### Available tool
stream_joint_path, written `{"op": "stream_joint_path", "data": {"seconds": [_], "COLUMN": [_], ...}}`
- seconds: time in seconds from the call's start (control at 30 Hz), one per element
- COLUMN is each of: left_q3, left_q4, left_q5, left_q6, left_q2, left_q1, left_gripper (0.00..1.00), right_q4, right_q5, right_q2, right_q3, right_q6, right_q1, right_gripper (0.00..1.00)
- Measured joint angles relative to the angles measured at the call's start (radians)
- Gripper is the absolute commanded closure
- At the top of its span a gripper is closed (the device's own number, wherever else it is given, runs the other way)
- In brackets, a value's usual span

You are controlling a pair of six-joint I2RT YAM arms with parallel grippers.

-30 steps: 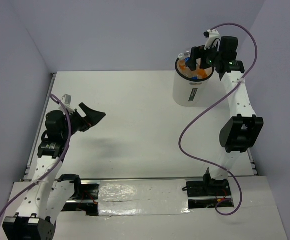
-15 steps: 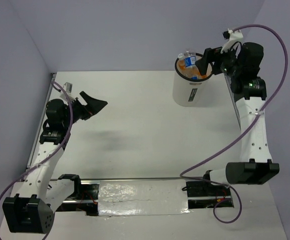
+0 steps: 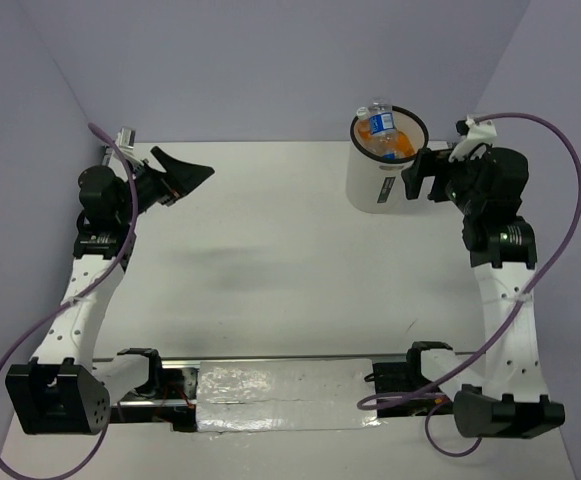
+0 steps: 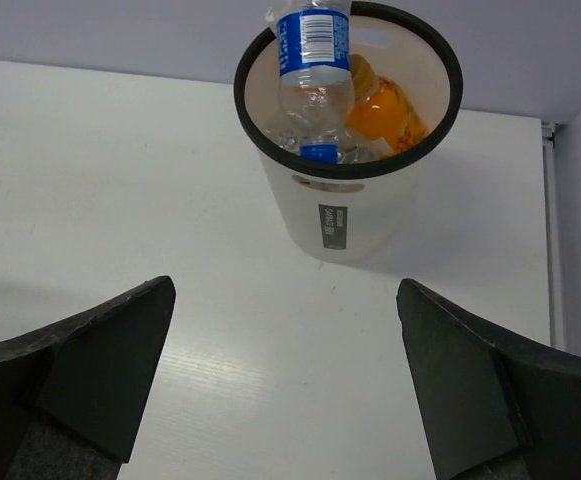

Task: Put the plastic bottles in the bin

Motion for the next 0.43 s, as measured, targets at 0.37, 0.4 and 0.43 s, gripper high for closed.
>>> {"op": "stream_joint_path", "data": {"seconds": [0.37, 0.4, 0.43], "left_q3": [-0.033, -0.033, -0.033], "left_q4": [0.038, 0.037, 0.038], "left_q5": [0.010, 0.010, 0.010], "left_q6": [-0.045, -0.048, -0.050], "left_q2": [-0.003, -0.003, -0.003], "left_q1": [0.002, 0.003, 0.003], "left_gripper": [0.01, 0.01, 0.01], "right_q4": [-0.005, -0.007, -0.007], "right_q5": [0.013, 0.014, 0.015], "right_q2": [-0.104, -0.098, -0.094], "right_q3": [-0.081, -0.081, -0.081], "right_q6": [0.036, 0.042, 0.047], "right_q1": [0.000, 0.000, 0.000], "right_gripper": [0.00, 0.00, 0.00]}}
